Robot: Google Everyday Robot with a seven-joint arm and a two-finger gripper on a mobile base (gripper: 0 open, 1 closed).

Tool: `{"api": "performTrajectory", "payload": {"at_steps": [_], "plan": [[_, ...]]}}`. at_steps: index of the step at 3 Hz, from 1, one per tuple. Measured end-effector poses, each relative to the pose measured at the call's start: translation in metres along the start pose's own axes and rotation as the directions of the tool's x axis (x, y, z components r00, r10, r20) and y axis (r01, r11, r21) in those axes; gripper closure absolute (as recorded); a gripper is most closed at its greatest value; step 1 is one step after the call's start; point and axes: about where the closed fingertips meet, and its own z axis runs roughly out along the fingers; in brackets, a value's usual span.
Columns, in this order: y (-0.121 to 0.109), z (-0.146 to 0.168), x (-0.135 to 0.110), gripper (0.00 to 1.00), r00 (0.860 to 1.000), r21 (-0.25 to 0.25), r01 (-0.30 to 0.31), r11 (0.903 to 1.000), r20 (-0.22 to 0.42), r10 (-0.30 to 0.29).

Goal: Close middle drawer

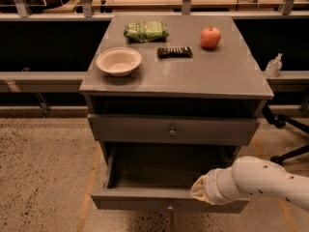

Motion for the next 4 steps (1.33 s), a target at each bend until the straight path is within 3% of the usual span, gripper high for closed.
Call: {"api": "performTrajectory", "payload": {"at_steps": [1, 3, 4], "plan": [[0.014, 0.018, 0.008, 1.00, 1.000, 0.018, 0.015, 0.9997, -0.023, -0.014], [0.029, 0.067, 0.023, 1.00, 0.998, 0.045, 0.052, 0.9976, -0.034, -0.051], [0.026, 0.094, 0.035, 1.00, 0.997, 0.063, 0.070, 0.9956, -0.032, -0.068]]}}
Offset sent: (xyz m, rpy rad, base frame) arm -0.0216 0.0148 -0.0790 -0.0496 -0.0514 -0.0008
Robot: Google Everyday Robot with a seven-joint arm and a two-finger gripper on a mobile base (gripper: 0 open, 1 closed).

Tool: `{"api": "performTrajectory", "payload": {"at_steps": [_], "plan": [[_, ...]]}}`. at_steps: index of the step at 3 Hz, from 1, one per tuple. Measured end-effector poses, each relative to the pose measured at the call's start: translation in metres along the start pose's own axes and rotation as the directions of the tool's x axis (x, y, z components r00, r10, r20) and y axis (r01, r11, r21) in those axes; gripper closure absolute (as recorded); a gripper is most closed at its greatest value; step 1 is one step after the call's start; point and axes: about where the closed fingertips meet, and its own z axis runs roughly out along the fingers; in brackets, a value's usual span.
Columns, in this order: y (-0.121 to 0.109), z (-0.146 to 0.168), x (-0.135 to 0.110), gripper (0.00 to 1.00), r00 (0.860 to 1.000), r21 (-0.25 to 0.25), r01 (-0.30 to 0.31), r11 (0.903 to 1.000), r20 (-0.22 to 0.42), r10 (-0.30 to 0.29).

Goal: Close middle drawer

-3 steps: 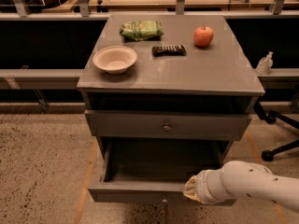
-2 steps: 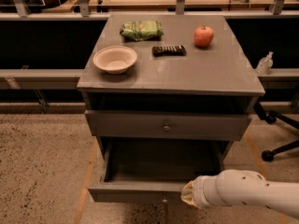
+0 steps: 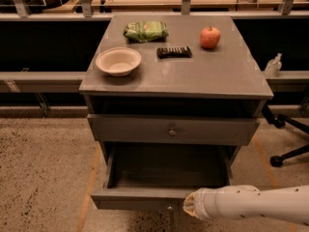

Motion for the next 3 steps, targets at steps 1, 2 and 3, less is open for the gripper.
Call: {"api": "performTrajectory", "payload": {"at_steps": [1, 2, 3], "plan": [[-0.007, 0.013, 0.007, 1.00, 1.000, 0.023, 0.010, 0.9997, -0.006, -0.010], [-0.007, 0.013, 0.007, 1.00, 1.000, 0.023, 0.010, 0.9997, -0.006, -0.010], [-0.026, 0.016, 0.015, 1.00, 0.999, 0.065, 0.027, 0.9975, -0.023, -0.026]]}}
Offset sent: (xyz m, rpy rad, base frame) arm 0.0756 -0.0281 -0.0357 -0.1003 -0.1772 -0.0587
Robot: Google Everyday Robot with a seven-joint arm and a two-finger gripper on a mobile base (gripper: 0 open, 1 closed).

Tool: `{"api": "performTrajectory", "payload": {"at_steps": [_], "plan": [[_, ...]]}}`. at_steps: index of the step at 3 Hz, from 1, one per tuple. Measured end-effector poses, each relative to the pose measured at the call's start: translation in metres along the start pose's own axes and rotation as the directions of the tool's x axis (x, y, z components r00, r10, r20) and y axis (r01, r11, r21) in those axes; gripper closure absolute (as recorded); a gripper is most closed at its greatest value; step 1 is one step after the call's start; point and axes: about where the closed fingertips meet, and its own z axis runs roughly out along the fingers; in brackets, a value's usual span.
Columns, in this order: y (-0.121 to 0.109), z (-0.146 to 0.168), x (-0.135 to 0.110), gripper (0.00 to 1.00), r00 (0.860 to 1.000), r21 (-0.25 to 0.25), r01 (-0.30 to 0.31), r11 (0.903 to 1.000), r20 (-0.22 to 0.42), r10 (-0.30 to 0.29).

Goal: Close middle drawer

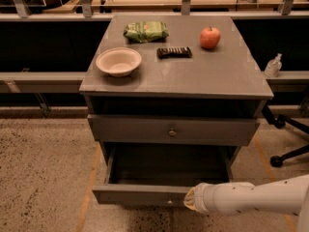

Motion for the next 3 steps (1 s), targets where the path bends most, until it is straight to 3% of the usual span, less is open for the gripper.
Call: {"api": "performTrajectory", "payload": {"at_steps": [1, 2, 3], "plan": [[0.001, 0.000, 0.000, 1.00, 1.000, 0.000, 0.000, 1.0000, 0.000, 0.000], [-0.015, 0.002, 0.008, 1.00, 1.000, 0.049, 0.016, 0.9987, -0.028, -0.015], [-0.017, 0.003, 0.010, 1.00, 0.999, 0.058, 0.020, 0.9981, -0.035, -0.018]]}}
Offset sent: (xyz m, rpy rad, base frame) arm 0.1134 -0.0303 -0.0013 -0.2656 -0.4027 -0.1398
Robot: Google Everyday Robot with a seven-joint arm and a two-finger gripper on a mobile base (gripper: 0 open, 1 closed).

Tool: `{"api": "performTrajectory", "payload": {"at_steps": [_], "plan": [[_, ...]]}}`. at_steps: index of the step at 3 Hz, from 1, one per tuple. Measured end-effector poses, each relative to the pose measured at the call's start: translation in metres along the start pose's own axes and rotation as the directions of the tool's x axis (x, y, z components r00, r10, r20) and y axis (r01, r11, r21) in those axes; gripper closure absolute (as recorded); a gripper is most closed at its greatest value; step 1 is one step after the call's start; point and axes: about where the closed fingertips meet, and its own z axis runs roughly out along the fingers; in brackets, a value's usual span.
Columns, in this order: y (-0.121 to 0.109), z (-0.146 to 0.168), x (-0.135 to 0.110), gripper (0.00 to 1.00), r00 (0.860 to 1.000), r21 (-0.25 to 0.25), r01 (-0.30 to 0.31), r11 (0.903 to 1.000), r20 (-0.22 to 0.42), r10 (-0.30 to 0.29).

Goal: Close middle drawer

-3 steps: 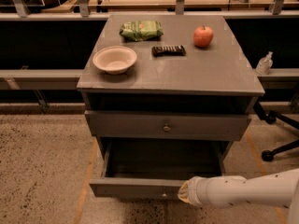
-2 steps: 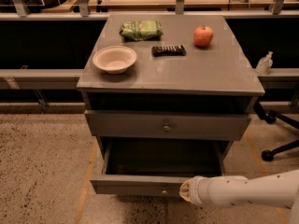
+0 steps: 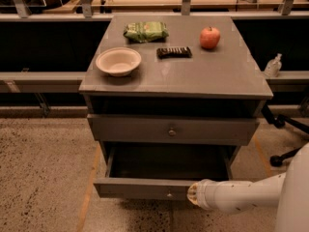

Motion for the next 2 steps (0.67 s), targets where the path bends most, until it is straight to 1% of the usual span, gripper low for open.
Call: {"api": "performTrajectory", "payload": {"at_steps": [1, 2], "plan": [[-0.0096, 0.0037, 0.0041, 1.00, 1.000, 0.033, 0.008, 0.9994, -0.018, -0.007], [-0.0091, 0.0034, 0.0043, 1.00, 1.000, 0.033, 0.008, 0.9994, -0.018, -0.007]]}}
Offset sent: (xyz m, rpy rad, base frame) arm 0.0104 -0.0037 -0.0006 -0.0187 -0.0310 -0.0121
